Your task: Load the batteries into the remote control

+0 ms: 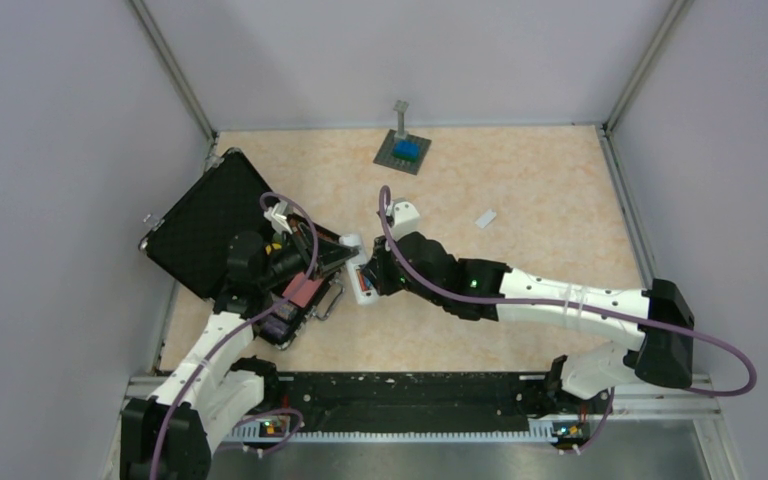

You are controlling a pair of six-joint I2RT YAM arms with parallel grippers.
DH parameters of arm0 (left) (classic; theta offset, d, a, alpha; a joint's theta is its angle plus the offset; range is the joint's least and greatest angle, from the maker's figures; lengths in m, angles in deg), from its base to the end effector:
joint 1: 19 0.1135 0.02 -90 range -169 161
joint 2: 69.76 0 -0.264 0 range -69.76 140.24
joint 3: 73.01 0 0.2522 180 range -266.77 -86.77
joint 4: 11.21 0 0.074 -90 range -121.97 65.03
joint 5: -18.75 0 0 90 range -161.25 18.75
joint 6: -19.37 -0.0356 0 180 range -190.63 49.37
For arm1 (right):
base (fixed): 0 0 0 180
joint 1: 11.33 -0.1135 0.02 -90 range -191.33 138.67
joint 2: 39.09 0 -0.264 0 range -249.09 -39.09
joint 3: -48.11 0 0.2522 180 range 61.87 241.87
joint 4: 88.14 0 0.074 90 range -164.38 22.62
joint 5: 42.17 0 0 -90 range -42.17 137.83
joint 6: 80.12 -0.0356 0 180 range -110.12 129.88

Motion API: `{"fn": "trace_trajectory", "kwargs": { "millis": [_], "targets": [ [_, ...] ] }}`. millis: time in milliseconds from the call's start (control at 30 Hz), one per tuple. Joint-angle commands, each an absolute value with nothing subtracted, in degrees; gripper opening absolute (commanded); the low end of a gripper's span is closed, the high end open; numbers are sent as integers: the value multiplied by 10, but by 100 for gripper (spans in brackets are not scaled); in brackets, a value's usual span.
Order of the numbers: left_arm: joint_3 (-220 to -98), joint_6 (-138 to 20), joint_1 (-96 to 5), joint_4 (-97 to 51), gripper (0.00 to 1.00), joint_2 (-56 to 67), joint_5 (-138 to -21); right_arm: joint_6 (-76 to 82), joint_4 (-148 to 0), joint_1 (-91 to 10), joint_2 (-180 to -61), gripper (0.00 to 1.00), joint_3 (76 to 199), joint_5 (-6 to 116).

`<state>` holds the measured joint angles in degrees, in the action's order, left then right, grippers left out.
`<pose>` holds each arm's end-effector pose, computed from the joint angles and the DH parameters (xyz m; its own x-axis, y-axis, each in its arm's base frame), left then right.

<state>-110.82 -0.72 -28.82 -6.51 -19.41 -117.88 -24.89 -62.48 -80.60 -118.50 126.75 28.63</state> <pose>0.1880 -0.0588 0.2486 -0.8226 -0.5121 -0.2472 0.1577 0.2121 -0.9644 0.1242 0.2952 0.3217 -0.5737 0.0057 -0.8191 -0.5501 0.7382 0.3904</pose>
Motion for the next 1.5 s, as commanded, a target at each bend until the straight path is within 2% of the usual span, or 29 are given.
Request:
{"fn": "trace_trajectory", "kwargs": {
  "millis": [0,433,967,1267,1367,1467],
  "targets": [
    [-1125,-6,-290,-19,0,-207,-1174,-266,-607,-815,-1187,0,1264,323],
    [-1123,1,-290,-6,0,-209,-1174,-278,-586,-816,-1198,0,1287,309],
    [-1124,-10,-290,-19,0,-211,-1173,-289,-550,-816,-1187,21,1327,288],
    [-1127,-13,-290,-22,0,-212,-1176,-290,-539,-815,-1175,25,1340,279],
    [-1126,-15,-290,-25,0,-213,-1176,-289,-538,-815,-1168,30,1342,273],
    [-1125,-17,-290,-28,0,-215,-1177,-293,-537,-815,-1157,42,1345,268]
  ]
}}
